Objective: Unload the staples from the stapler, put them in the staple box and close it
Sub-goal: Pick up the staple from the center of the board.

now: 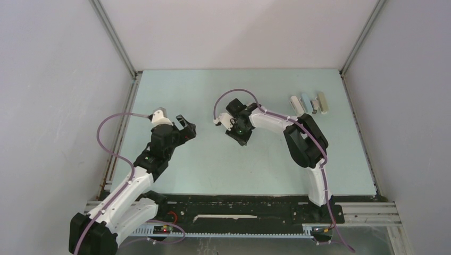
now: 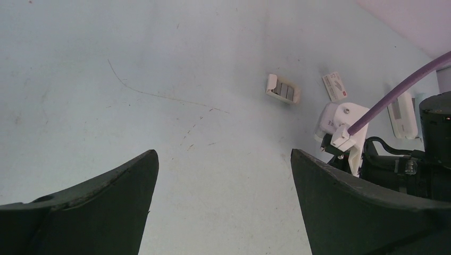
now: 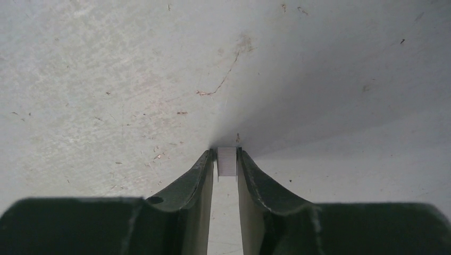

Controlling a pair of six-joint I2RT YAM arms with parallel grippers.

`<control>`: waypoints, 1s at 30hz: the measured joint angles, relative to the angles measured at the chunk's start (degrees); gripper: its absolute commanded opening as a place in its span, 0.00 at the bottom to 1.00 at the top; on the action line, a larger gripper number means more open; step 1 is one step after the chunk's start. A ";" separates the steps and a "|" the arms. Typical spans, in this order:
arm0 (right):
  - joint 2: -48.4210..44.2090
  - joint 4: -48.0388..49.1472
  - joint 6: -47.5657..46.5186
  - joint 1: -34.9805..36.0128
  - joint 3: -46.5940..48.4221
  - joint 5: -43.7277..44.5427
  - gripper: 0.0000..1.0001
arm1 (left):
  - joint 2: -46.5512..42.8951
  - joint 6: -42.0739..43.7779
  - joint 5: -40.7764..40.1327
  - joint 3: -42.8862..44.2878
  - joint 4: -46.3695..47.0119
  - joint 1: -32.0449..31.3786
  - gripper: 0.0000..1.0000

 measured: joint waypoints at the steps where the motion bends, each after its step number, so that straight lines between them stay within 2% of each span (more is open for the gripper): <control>1: 0.00 0.00 0.07 0.04 0.00 0.00 0.28 | -0.15 0.00 0.00 0.00 0.00 0.00 1.00; 10: -0.22 -0.02 1.01 0.24 -0.15 0.33 0.12 | -1.49 -0.17 0.02 -1.29 -0.09 0.07 1.00; 13: -0.44 0.26 1.49 0.24 -0.46 0.57 0.09 | -1.49 -0.39 0.02 -1.44 -0.04 0.11 1.00; 20: -1.01 0.96 2.91 -0.09 -1.14 0.20 0.09 | -1.51 -0.57 0.02 -1.44 -0.02 0.15 1.00; 30: -3.91 1.66 6.23 -1.70 -1.51 -5.27 0.08 | -2.03 -1.01 0.02 -1.44 -0.02 0.15 1.00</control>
